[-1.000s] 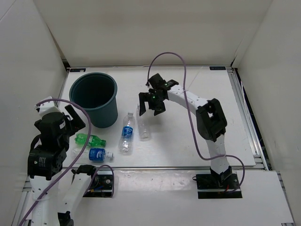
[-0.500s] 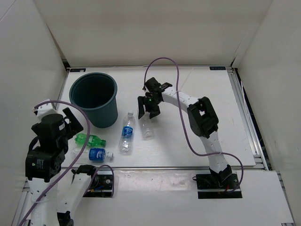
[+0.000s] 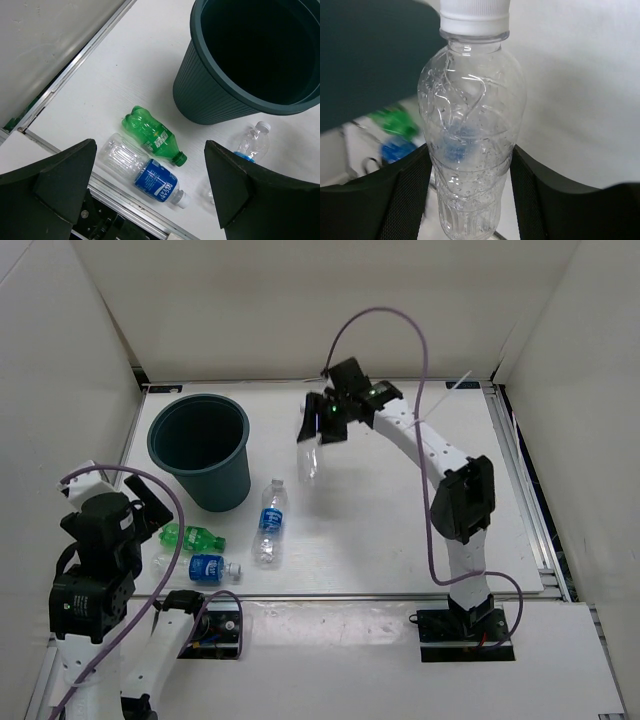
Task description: Put the plastic bottles in the bin
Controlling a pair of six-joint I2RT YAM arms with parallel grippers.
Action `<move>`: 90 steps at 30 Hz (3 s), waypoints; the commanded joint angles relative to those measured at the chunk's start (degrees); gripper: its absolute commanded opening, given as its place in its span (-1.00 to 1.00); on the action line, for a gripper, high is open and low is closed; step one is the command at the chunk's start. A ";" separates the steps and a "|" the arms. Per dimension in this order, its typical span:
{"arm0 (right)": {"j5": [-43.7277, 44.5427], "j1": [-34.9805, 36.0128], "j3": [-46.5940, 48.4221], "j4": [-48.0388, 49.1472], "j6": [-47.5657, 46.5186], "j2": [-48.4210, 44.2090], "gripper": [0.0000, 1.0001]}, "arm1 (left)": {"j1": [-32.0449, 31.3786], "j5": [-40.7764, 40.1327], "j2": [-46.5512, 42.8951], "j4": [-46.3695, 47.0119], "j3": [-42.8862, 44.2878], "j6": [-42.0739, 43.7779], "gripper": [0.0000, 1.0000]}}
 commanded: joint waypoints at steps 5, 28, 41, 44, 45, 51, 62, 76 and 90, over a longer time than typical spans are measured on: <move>-4.57 0.83 27.22 5.46 8.64 -0.62 -0.52 | -0.20 2.00 3.48 -2.66 1.78 -1.30 1.00; 14.91 16.75 30.16 29.91 -5.14 3.82 1.00 | -0.20 9.40 12.27 -9.69 14.70 -3.03 1.00; 14.97 6.20 -12.11 20.14 17.02 -18.55 1.00 | -0.20 5.88 -3.72 -0.46 -1.02 -18.33 1.00; 8.98 6.20 -19.07 20.68 13.67 -14.44 0.98 | -0.20 3.95 -2.94 -2.73 -1.03 -18.87 1.00; 7.49 6.90 -20.21 20.67 13.66 -13.37 0.98 | -0.20 3.94 -2.32 -3.61 -0.25 -19.39 1.00; -3.50 6.91 -18.14 19.46 13.14 -1.17 0.93 | -0.20 0.96 -0.30 -6.79 1.87 -19.40 1.00; -9.31 7.43 -10.99 19.00 14.02 9.93 0.90 | -0.20 0.33 -2.40 -9.69 3.45 -19.40 1.00; -13.62 11.56 -14.33 26.11 26.03 11.07 0.90 | -0.20 4.73 -4.78 -9.69 1.87 -19.40 1.00; -15.47 10.87 -21.09 27.62 26.95 9.42 -0.10 | -0.20 7.11 -4.16 -9.69 3.54 -19.21 1.00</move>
